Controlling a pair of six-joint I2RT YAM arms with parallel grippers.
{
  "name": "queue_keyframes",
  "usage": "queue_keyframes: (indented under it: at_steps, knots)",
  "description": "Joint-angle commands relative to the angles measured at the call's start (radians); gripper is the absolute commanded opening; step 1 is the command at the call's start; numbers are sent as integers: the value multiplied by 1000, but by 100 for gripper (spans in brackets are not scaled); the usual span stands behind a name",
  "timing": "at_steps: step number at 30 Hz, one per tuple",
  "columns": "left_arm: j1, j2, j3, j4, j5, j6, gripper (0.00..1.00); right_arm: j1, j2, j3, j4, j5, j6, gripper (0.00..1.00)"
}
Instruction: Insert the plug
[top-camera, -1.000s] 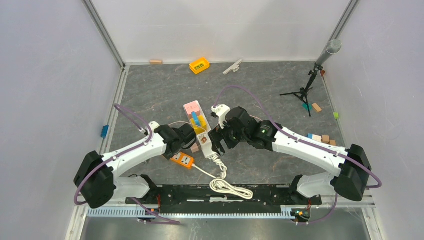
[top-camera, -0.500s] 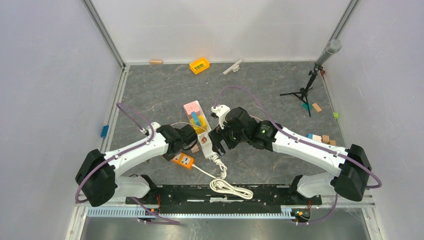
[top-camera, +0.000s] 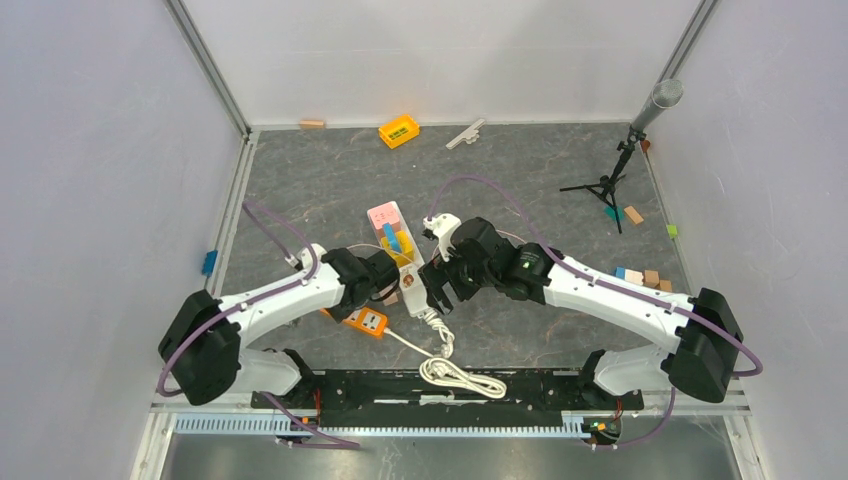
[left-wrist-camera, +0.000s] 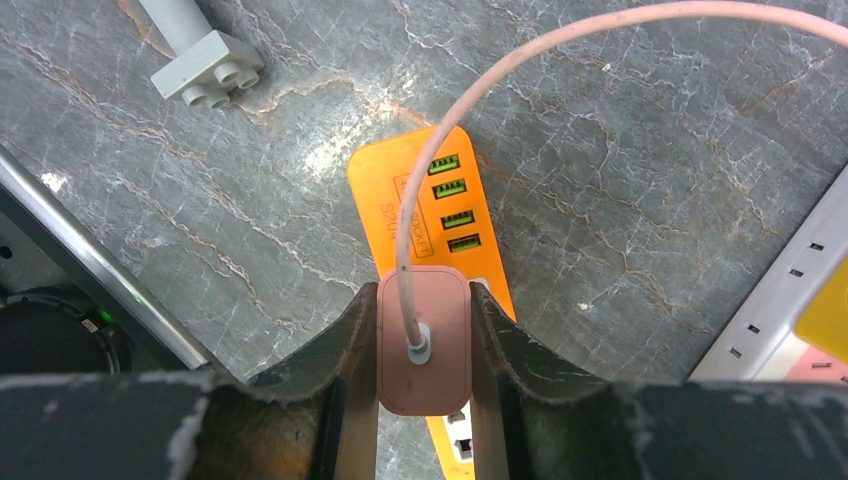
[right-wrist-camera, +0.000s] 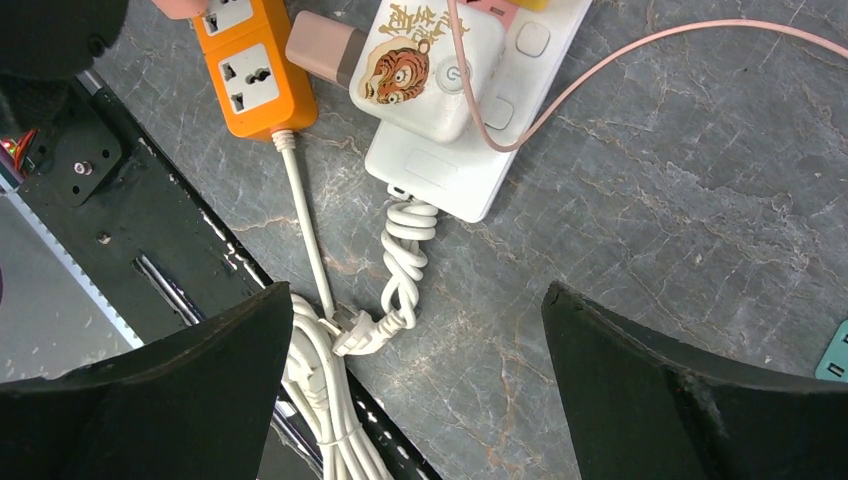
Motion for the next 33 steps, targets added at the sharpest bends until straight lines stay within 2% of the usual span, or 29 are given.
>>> queue_keyframes:
  at_steps: [1, 11, 22, 33]
  knots:
    - [-31, 59, 10, 1, 27, -32, 2, -3, -33, -6, 20, 17, -8, 98]
    - [-69, 115, -13, 12, 90, -83, 2, -3, -76, -44, 36, 56, 6, 98]
    - [-70, 20, -47, 48, 118, -143, 2, -2, -95, -68, 44, 64, 10, 98]
    - [-72, 24, -125, 140, 242, -172, 2, -2, -117, -87, 51, 75, 13, 98]
